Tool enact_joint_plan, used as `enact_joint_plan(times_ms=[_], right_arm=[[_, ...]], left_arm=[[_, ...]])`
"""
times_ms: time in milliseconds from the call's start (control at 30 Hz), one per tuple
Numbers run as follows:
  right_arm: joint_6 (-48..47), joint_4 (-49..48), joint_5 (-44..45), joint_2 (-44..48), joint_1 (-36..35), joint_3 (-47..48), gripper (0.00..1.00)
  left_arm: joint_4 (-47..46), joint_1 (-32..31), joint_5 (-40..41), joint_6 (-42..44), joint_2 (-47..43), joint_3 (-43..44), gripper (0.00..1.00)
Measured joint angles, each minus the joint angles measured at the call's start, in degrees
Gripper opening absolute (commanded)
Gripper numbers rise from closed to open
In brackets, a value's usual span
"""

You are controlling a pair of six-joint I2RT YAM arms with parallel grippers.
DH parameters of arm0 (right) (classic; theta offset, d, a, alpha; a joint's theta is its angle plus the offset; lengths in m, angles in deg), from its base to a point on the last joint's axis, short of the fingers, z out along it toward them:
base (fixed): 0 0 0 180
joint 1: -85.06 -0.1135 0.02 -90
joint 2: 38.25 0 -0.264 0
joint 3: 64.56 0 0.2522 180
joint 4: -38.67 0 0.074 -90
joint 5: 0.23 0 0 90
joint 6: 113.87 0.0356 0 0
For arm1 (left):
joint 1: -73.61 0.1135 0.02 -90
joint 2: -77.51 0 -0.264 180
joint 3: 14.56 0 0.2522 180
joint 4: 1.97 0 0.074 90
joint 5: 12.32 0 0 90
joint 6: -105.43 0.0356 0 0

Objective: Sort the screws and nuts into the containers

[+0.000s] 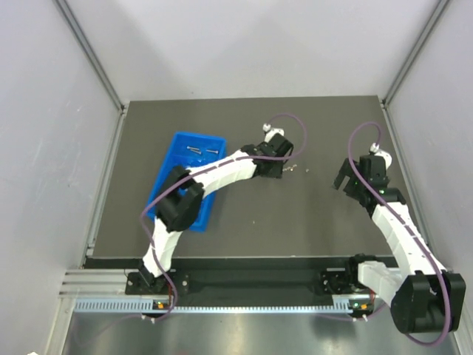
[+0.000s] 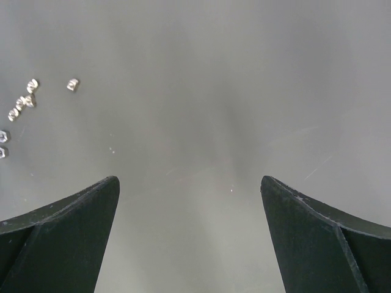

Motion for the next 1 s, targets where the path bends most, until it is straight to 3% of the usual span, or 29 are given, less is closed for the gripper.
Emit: enact_joint_plan(times_ms=[233, 800, 1000], right_arm=[[0.0, 0.0, 0.4, 1.1, 0.0, 0.0, 1.00], [0.0, 0.0, 0.5, 1.0, 0.0, 0.0, 1.00], [0.0, 0.0, 1.0, 0.9, 0.0, 0.0, 1.00]], left_arm=[[-0.6, 0.5, -4.9, 7.0, 11.5, 4.2, 0.45], [-1.2, 0.8, -2.7, 10.1, 15.3, 8.9, 0.41], [-1.1, 0.8, -2.3, 9.6, 15.4, 9.0, 0.24]])
